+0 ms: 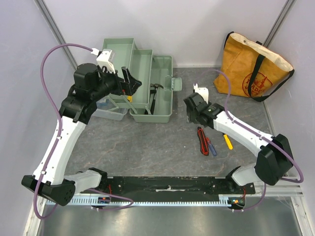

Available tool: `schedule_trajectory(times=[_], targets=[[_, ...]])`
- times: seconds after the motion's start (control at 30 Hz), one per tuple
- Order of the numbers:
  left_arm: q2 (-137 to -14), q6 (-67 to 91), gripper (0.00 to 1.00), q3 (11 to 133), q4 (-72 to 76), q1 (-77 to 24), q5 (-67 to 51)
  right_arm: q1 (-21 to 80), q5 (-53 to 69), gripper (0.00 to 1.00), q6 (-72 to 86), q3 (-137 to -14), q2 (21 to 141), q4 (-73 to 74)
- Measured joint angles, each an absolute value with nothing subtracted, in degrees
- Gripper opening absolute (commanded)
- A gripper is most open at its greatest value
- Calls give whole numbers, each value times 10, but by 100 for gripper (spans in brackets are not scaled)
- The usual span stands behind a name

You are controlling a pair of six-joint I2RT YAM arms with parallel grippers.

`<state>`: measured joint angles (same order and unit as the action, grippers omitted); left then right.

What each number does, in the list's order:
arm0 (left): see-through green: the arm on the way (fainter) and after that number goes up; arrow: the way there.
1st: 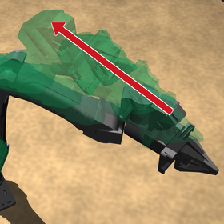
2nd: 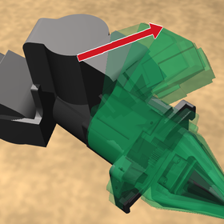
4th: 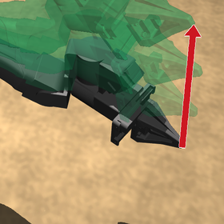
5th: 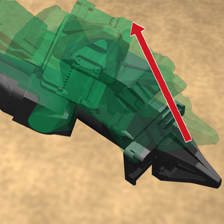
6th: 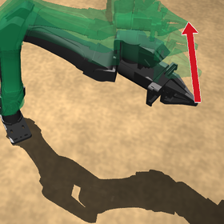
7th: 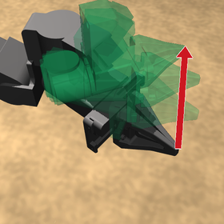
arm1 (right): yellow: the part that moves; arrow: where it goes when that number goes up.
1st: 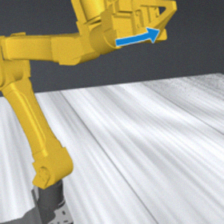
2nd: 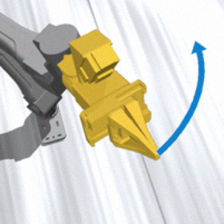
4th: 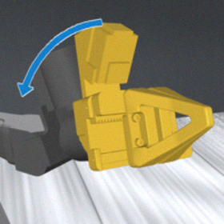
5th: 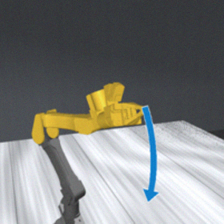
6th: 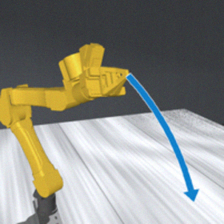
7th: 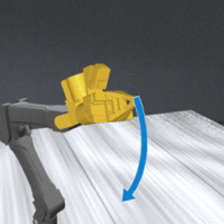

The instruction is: Pack the tool kit

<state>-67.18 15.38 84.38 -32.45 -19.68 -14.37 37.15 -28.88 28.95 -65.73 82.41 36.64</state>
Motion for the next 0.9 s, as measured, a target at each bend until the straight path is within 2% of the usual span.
schedule_trajectory(times=[0.23, 0.37, 0.53, 0.77, 0.9], targets=[[-672, 149, 99, 844, -310, -197, -154, 369, -240, 70, 339, -557, 776, 441], [-674, 149, 99, 844, -305, -197, -156, 369, -224, 79, 362, -537, 750, 465], [-679, 149, 99, 844, -299, -197, -156, 369, -204, 82, 385, -507, 745, 477], [-684, 149, 99, 844, -299, -197, -156, 367, -166, 82, 415, -448, 734, 477], [-688, 149, 98, 844, -299, -197, -156, 361, -145, 78, 427, -423, 731, 459]])
